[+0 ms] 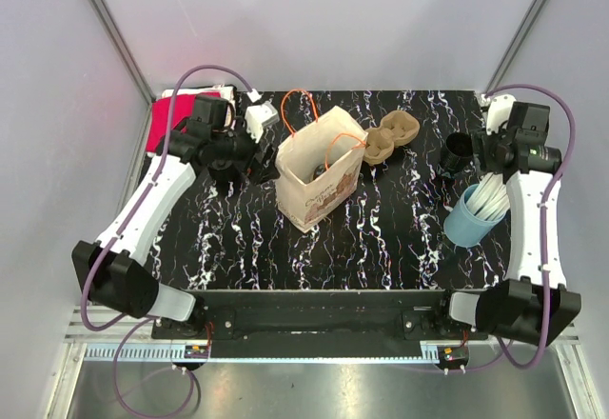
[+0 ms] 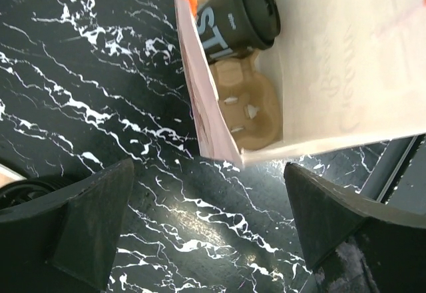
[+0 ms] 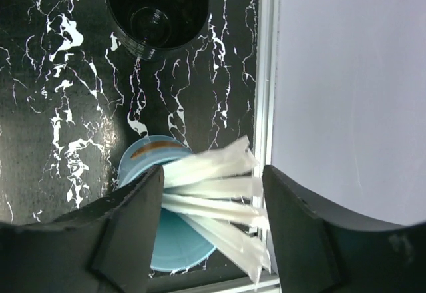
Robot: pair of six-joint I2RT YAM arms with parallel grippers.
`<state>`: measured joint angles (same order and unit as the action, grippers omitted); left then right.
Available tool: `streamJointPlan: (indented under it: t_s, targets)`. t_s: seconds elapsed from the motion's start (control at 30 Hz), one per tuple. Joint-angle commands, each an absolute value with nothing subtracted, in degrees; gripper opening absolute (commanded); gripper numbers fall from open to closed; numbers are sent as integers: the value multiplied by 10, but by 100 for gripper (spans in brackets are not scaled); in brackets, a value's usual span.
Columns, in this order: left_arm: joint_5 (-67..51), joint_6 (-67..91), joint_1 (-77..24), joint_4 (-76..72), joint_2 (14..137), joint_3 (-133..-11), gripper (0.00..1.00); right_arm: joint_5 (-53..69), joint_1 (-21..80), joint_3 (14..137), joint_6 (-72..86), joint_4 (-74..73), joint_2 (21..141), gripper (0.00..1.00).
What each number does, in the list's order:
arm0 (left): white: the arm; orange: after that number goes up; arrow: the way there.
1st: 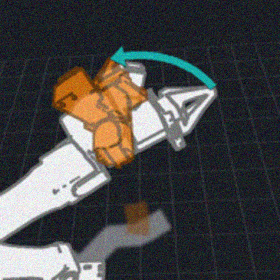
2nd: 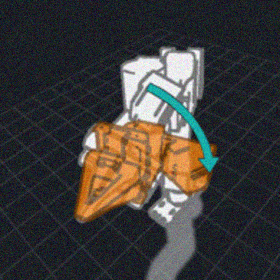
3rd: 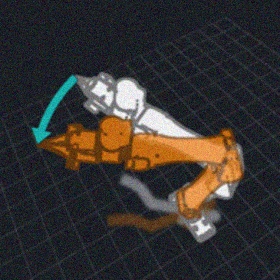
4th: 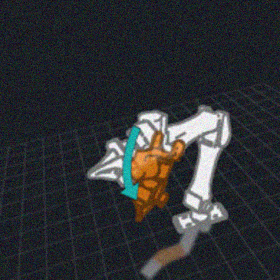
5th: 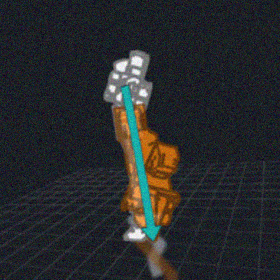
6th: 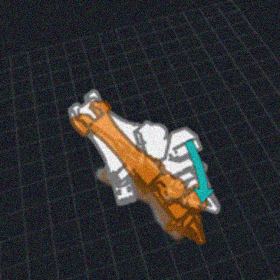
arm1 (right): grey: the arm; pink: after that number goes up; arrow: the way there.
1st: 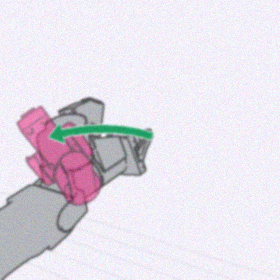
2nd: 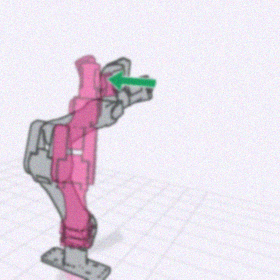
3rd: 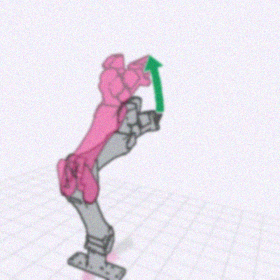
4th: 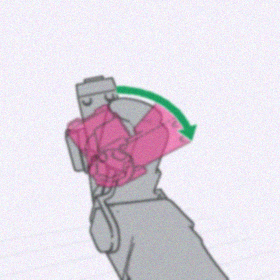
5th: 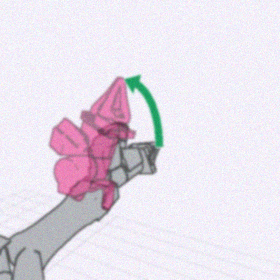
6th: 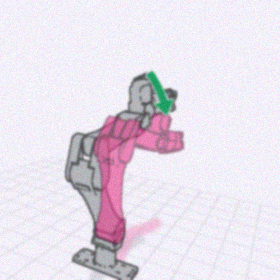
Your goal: Pack the takeout coffee
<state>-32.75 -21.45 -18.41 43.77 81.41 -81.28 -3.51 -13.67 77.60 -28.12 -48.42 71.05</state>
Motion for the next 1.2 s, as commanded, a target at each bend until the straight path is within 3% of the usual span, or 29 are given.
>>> streamJointPlan:
  t_s: [0.0, 0.17, 0.4, 1.17]
  targets:
    - [-329, -229, -176, 378, 769, -783, 99, -20, -142, 796, -284, -454, 734, 64]
    - [-338, -224, -174, 358, 761, -752, 99, -12, -146, 800, -273, -449, 751, 55]
    - [-352, -215, -172, 337, 755, -727, 99, -6, -146, 804, -258, -460, 764, 51]
    - [-362, -205, -171, 330, 767, -716, 99, -2, -154, 763, -258, -412, 734, 56]
